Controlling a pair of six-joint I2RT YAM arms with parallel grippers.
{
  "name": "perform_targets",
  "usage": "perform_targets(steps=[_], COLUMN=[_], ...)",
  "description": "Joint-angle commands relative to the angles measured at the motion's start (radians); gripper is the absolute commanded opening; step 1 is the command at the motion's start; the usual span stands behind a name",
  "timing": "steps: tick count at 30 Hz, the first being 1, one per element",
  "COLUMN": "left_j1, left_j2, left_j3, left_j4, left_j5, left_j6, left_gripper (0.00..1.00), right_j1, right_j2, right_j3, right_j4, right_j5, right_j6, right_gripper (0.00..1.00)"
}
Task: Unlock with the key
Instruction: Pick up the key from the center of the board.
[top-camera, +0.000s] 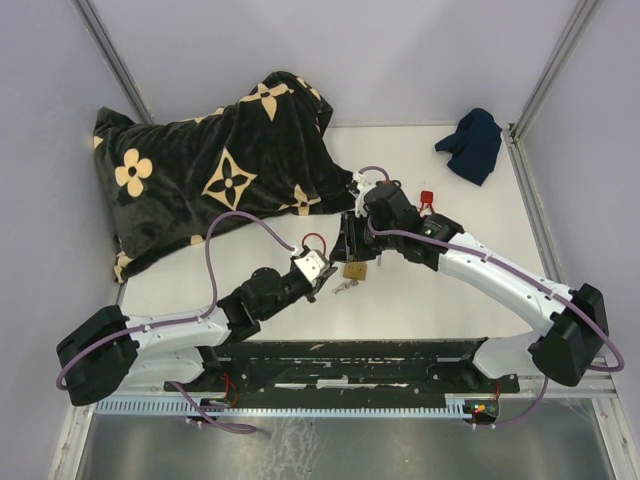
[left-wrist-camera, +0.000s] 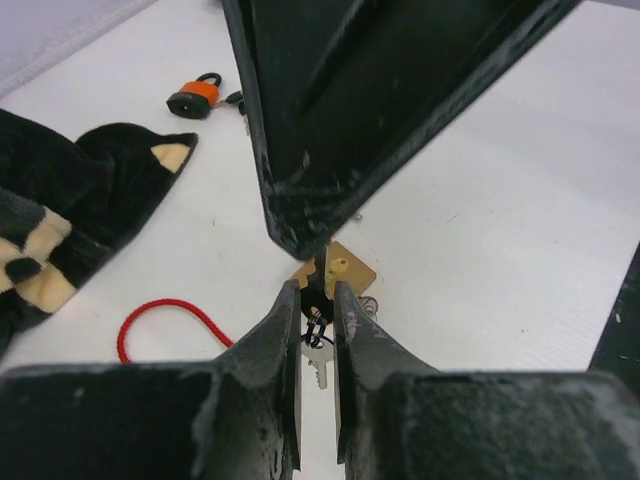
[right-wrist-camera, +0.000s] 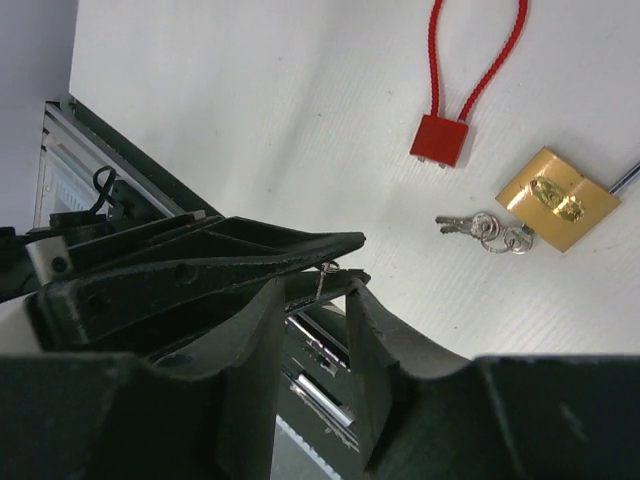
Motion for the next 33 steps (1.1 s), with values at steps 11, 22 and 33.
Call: perform_targets(steps=[11, 22, 33], left_j1=[0.278, 0.394, 0.394], left_j2=[-0.034, -0.02, -0.043], left_j3=[-0.125, -0.148, -0.155], left_j4=[0.272, 0.497, 0.554], left_j5=[0.408, 0.483, 0.398], left_j6=[-0.549, -0.885, -1.043], left_gripper=[0.03, 0.03, 0.03], right_j1=[-0.133, -0.156, -0.127], right_j2=[-0.212, -0.177, -0.124], right_j3=[-0.21, -0.422, -0.494], right_j4=[0.383, 0.768, 1.068], right_j5=[-0.174, -0.354, -0.485], right_j6=[-0.151, -0.122, -0.097], right_gripper=[0.46, 0.5, 0.65])
